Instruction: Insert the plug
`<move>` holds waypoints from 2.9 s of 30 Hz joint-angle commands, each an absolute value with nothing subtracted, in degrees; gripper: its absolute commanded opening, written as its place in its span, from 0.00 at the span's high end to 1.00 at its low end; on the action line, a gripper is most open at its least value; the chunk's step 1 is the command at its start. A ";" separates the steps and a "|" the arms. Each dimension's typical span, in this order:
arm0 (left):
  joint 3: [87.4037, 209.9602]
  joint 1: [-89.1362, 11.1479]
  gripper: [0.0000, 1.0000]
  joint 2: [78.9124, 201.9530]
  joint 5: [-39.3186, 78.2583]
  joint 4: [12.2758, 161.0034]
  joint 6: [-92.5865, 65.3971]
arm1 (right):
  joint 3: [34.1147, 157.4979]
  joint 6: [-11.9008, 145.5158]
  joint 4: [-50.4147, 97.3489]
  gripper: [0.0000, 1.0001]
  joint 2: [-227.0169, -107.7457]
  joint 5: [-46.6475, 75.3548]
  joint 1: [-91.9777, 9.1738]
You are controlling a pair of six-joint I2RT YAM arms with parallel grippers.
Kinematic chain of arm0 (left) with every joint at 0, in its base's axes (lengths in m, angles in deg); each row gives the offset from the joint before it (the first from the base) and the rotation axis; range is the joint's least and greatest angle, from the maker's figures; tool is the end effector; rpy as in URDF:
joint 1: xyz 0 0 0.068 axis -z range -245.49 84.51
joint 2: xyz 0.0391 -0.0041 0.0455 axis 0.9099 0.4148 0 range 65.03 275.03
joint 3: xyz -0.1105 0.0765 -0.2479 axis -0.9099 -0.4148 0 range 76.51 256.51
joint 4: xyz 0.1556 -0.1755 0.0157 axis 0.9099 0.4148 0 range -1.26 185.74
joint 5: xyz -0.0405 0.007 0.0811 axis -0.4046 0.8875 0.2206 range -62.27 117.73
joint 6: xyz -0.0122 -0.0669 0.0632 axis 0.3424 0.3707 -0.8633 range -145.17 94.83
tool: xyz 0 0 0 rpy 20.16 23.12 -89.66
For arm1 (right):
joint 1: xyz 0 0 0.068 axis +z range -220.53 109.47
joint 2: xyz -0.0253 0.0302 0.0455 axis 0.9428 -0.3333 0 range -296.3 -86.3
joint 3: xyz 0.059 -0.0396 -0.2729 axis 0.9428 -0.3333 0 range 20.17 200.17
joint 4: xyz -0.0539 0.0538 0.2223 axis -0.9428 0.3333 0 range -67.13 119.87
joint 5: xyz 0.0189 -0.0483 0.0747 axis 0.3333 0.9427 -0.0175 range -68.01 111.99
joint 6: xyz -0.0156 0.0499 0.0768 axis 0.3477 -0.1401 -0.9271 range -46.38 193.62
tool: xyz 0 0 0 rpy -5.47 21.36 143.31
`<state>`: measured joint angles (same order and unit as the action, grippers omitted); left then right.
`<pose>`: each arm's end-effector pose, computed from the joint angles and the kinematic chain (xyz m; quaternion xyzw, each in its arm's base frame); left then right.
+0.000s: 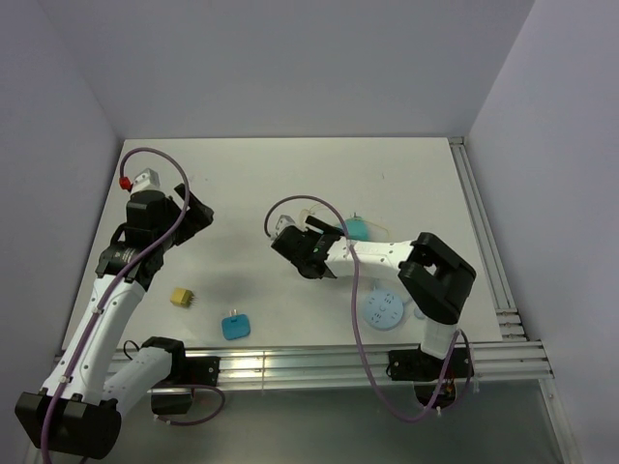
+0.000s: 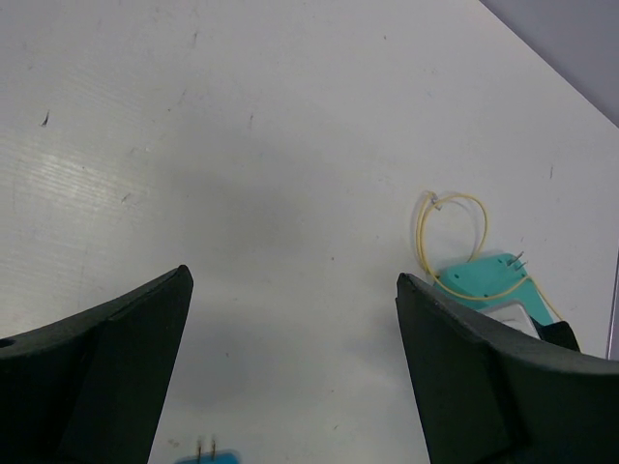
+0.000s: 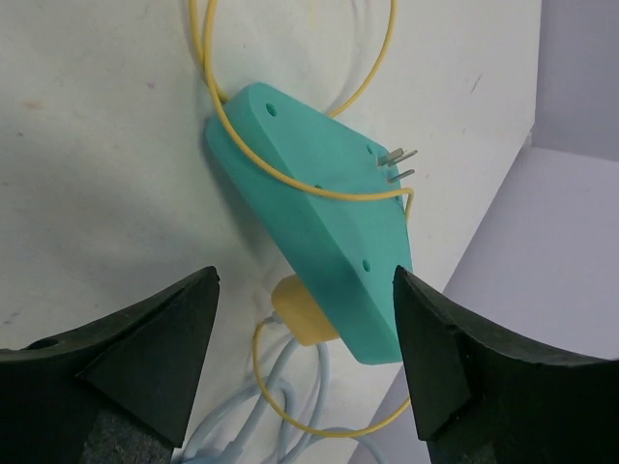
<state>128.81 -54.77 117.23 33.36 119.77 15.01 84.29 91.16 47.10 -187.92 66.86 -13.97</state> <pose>0.2016 -0.0299 0.3092 -0.2444 0.8343 -0.1730 0.4629 0.2403 0.2567 0.1798 -0.4657 0.7715 -0.2735 0.3364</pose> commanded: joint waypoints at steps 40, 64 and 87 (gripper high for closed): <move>129.51 -54.60 0.08 115.30 32.12 118.80 12.27 | 95.65 89.20 46.69 1.00 -196.52 66.12 -26.41; 130.03 -54.68 0.07 115.56 37.65 124.15 17.35 | 91.28 36.20 26.05 1.00 -190.27 -26.69 -61.56; 129.51 -60.31 0.02 132.08 47.41 141.91 32.56 | 88.12 42.16 29.04 0.97 -199.68 -21.94 -66.49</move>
<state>129.44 -59.52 131.66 46.74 139.03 29.57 89.16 38.53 29.42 -198.07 -23.98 -65.69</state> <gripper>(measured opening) 0.984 0.422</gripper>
